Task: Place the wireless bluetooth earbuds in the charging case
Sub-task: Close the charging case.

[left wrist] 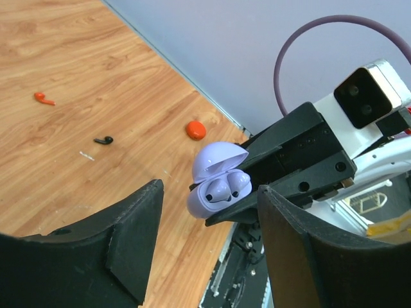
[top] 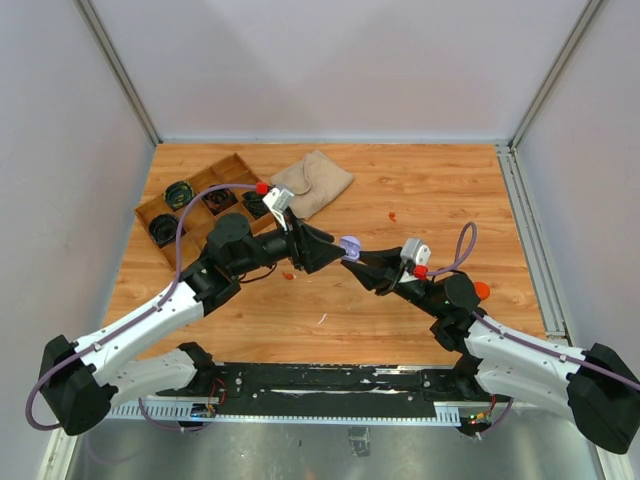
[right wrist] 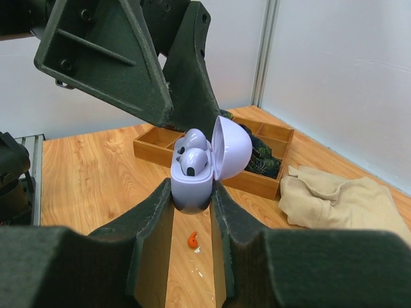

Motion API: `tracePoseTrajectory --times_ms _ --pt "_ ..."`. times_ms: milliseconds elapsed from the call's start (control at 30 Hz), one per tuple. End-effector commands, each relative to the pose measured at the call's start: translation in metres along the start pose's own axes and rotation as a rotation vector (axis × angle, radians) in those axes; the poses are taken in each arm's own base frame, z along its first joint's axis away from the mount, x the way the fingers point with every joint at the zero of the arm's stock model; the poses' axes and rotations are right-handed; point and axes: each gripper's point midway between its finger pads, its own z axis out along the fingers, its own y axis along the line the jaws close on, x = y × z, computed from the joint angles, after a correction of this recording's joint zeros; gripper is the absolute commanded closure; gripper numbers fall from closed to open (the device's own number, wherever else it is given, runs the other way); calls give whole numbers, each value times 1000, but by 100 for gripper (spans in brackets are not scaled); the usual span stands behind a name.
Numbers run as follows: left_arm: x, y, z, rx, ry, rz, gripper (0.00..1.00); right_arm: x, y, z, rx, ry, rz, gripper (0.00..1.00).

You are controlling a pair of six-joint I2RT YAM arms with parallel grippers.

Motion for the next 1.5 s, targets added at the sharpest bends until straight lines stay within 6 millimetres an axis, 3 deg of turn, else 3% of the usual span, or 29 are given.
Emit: tracePoseTrajectory --times_ms 0,333,667,1200,1367,1467 --pt "-7 -7 -4 23 21 -17 33 -20 0 8 -21 -50 -18 99" --pt "1 -16 -3 120 109 -100 24 -20 10 15 -99 -32 5 99" --pt "1 -23 -2 196 106 -111 26 -11 17 17 -155 10 49 99" --pt "3 -40 -12 309 122 -92 32 14 7 13 -143 111 139 99" --pt "5 -31 -11 259 122 -75 32 20 3 10 -124 143 159 99" --pt "5 -16 -11 159 122 -48 30 27 0 6 -105 183 175 99"
